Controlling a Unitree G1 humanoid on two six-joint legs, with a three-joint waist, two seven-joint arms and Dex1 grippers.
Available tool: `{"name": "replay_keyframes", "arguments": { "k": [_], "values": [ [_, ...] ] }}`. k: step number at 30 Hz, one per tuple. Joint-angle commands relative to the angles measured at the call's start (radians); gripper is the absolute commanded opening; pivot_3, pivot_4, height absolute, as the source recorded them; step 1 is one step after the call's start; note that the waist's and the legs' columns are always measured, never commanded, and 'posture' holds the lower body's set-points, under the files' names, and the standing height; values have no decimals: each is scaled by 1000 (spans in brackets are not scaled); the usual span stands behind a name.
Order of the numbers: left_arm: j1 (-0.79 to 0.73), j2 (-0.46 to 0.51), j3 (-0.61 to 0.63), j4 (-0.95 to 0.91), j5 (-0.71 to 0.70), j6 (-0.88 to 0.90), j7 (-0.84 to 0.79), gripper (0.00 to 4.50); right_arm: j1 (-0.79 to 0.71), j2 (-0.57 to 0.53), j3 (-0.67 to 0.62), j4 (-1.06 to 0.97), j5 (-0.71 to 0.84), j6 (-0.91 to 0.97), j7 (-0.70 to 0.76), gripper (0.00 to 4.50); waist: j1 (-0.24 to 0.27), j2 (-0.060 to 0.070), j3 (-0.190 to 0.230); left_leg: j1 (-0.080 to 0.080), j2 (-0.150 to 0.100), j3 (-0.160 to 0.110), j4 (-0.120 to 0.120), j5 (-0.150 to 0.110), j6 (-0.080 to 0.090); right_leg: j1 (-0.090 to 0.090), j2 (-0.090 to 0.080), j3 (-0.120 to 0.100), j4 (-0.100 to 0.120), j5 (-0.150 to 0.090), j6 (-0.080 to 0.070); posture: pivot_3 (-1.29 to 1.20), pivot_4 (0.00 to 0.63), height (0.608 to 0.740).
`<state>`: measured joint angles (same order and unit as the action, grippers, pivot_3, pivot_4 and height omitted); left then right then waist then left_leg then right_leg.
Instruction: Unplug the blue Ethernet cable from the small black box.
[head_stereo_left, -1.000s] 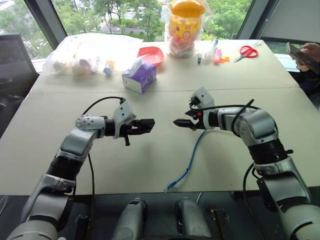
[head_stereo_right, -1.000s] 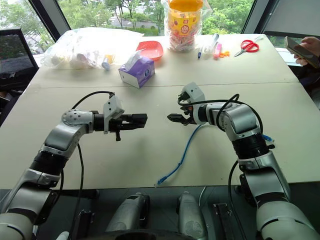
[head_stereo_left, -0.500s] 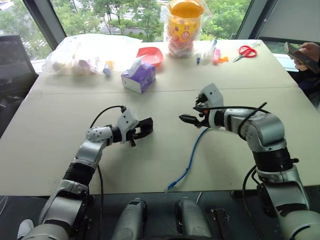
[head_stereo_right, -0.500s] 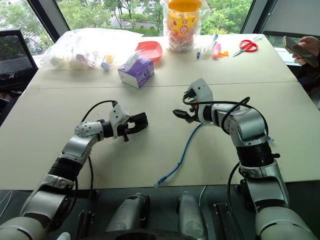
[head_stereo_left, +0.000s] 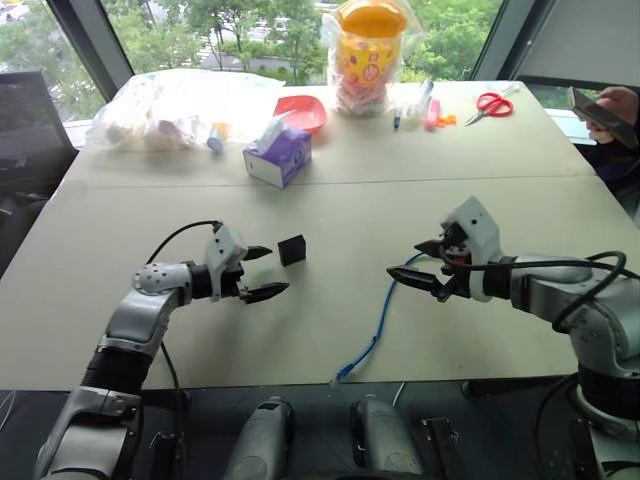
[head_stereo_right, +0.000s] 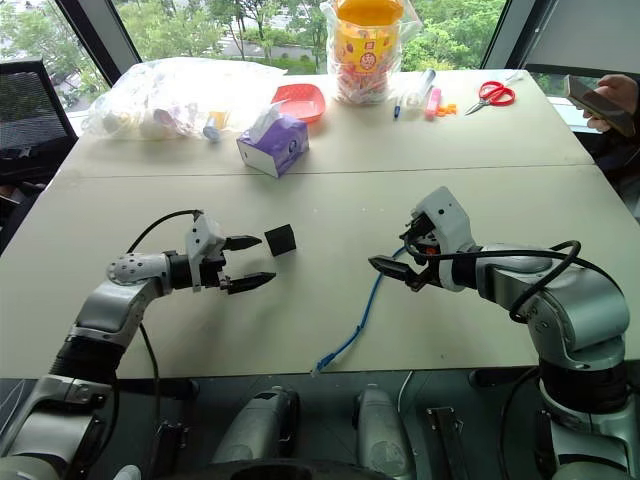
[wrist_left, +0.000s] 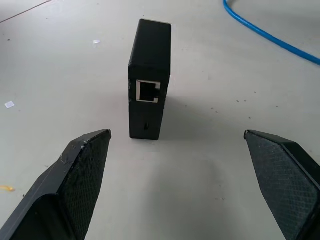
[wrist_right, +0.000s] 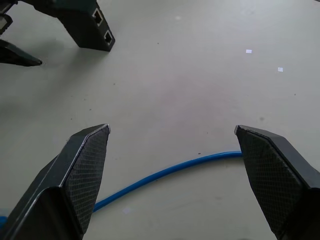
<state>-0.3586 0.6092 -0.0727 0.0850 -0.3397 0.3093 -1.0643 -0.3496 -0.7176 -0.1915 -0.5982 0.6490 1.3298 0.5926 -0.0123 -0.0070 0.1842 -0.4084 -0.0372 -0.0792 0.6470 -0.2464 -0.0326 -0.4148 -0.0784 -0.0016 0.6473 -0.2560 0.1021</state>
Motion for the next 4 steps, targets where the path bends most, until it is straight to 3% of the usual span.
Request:
{"name": "replay_keyframes", "arguments": {
  "k": [1,4],
  "values": [
    [21,54,59,-107,-74,94,-28,4449,44,-28,-75,-74,58,8,22,4193,0,0,0,0,0,0,0,0,0,0,0,0,0,0,0,0,150,740],
    [45,99,82,-165,-103,148,-39,4449,85,-52,-99,-103,100,21,38,4193,1,0,0,0,0,0,0,0,0,1,-1,0,-1,0,0,0,150,740]
  ]
}}
